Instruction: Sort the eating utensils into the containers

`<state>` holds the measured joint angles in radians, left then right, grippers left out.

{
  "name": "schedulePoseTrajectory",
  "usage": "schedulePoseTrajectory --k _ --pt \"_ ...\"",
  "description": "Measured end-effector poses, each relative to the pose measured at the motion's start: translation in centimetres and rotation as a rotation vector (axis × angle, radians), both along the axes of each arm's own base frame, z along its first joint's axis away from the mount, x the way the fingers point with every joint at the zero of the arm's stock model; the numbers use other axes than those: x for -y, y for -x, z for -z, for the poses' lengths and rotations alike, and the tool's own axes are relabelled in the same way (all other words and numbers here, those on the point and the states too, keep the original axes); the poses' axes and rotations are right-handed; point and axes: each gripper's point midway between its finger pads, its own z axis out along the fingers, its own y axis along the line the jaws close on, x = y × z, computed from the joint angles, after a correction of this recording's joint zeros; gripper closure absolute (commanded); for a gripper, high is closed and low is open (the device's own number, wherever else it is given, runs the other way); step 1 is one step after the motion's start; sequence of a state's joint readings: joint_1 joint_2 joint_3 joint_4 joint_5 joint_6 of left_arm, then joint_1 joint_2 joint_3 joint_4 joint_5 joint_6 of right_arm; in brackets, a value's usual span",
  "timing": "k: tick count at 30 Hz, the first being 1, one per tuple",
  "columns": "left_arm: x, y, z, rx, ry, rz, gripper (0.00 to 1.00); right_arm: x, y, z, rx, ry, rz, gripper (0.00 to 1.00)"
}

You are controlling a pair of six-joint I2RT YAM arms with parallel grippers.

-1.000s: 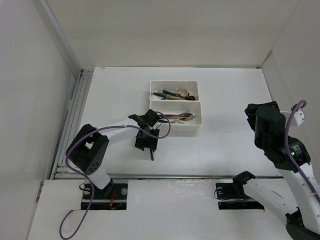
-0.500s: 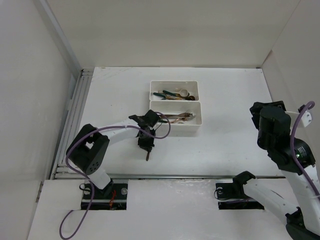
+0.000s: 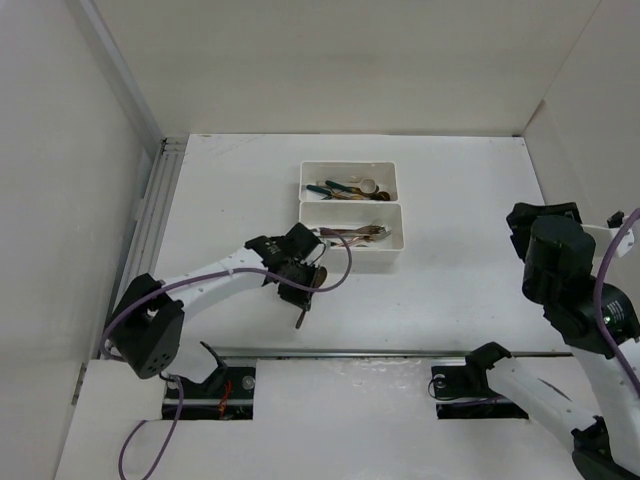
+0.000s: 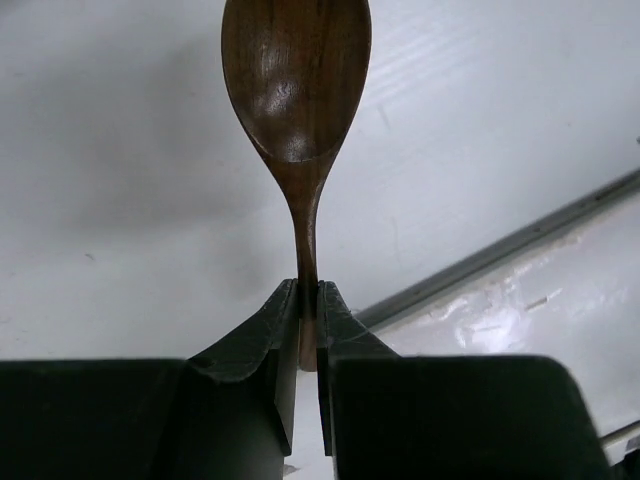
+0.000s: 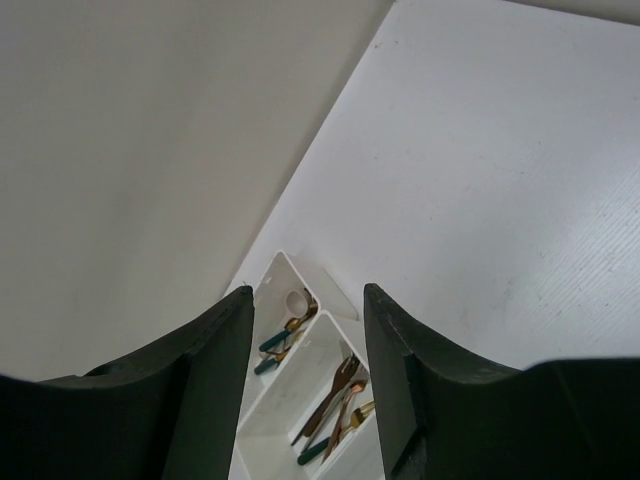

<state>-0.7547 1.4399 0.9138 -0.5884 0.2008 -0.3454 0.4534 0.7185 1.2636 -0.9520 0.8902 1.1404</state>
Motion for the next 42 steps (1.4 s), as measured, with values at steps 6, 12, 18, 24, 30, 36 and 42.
schedulePoseTrajectory --k 6,12,18,24,30,36,42 --pt "2.7 3.4 -1.4 0.009 0.058 0.199 1.0 0.5 1.0 -1.5 0.042 -0.004 -0.006 0.47" --pt "9.8 1.8 -7.1 0.261 0.166 0.504 1.0 0.7 1.2 -2.0 0.046 0.03 -0.017 0.47" --pt "16.0 -8.7 -14.8 0.752 0.173 0.71 1.0 0.3 0.1 -2.4 0.063 0.101 -0.04 0.47" --pt "13.6 -20.8 -14.7 1.002 -0.085 0.861 1.0 -0.3 -1.8 -2.8 0.086 0.187 -0.058 0.47" --pt "11.9 -31.3 -11.2 1.057 -0.276 0.953 1.0 -1.6 -4.8 -2.9 0.065 0.274 -0.072 0.47" --pt "10.9 -34.9 -8.9 1.087 -0.371 1.045 1.0 -2.1 -6.8 -2.1 0.011 0.349 -0.069 0.47" --pt "11.3 -34.6 -7.9 1.098 -0.372 1.083 0.82 -1.5 -6.6 -2.6 0.016 0.372 -0.045 0.39"
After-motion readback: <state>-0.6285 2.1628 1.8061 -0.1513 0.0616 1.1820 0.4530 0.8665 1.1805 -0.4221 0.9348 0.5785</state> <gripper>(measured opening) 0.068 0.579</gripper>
